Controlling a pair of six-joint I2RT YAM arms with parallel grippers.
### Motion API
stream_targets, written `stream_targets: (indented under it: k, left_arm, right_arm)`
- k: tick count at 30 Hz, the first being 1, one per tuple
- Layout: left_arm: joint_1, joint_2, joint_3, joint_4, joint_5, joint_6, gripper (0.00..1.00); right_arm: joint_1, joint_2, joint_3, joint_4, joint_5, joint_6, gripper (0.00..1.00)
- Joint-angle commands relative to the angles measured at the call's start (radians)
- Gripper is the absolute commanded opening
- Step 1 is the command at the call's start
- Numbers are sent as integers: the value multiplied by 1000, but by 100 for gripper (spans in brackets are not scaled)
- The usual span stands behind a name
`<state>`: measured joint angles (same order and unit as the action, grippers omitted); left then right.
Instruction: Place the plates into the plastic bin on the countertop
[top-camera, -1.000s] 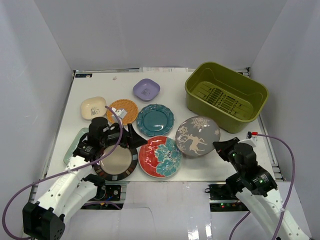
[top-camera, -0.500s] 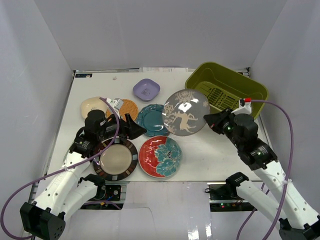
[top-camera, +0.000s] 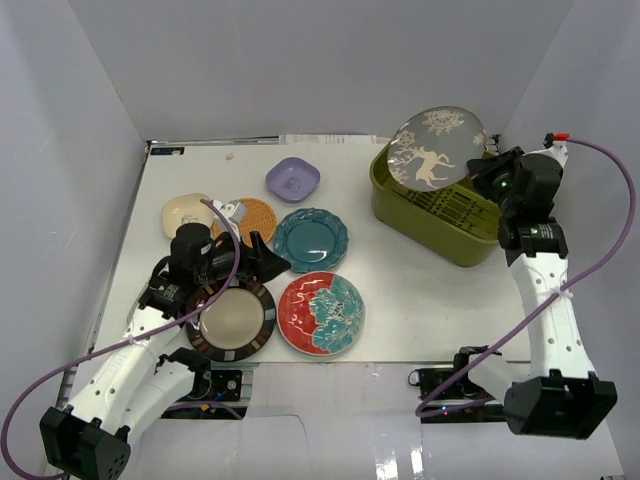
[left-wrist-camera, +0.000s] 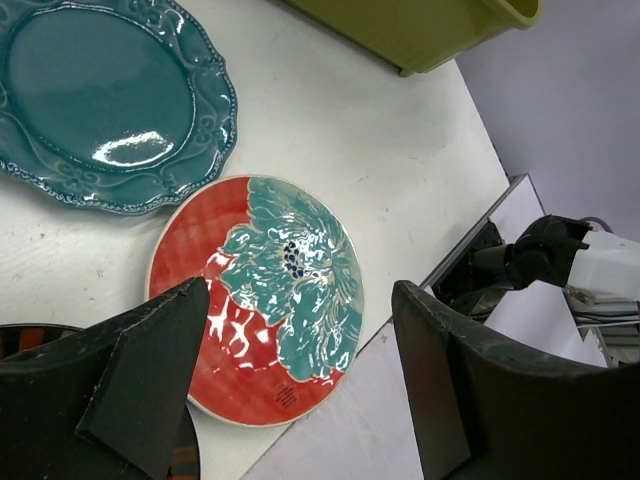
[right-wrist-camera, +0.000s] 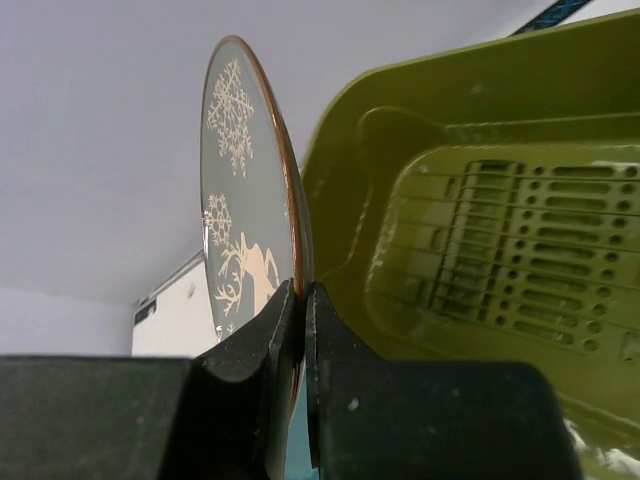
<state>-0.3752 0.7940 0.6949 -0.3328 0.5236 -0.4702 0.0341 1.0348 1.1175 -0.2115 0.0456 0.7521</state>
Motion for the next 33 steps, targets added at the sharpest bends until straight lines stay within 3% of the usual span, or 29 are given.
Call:
stream_targets:
  k: [1,11,23,33]
  left_arm:
    - [-4,-18,-24,-2,-14,27,84]
    - [-5,-10,-43,-17,-53,28,84]
    - [-4,33,-32,-64,-204,-10,84]
    - [-4,108,-55,-15,-284,-142,84]
  right_arm:
    - [-92,34,67,187,-144,58,8]
    - [-203,148,-31,225,-185,44,8]
    - [-207,304,-140,320,-188,27,8]
    - [-207,343,-226,336,-159,-7,8]
